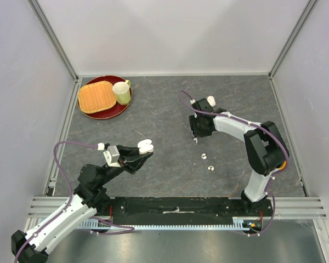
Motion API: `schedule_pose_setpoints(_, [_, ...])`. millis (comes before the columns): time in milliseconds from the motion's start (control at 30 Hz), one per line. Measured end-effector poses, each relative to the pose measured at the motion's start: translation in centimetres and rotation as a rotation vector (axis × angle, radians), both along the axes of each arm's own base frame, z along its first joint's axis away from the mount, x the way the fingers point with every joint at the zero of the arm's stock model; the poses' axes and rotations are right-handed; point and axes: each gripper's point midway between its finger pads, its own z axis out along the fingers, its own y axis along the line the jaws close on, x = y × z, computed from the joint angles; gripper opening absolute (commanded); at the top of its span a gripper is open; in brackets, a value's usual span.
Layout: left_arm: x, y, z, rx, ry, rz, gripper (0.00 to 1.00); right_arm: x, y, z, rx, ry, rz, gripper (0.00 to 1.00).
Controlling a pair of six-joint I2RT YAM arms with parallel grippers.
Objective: Insert the wireless bluetooth earbuds into the charging case
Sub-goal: Pick up the earbud from the center of the board.
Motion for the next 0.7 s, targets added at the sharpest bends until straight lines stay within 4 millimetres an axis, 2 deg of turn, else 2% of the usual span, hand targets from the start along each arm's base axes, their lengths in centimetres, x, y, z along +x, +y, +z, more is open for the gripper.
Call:
schedule_pose_setpoints(300, [0.1, -0.1, -0.2, 0.006, 0.007, 0.0, 0.02, -0.3, 0.0, -1.2, -0.011, 0.03, 0.014, 0.49])
schedule_pose_setpoints(700, [0.5, 0.1, -0.3, 0.003, 0.014, 0.02, 0.02, -0.2, 0.0, -1.3, -0.012, 0.031, 0.018, 0.43])
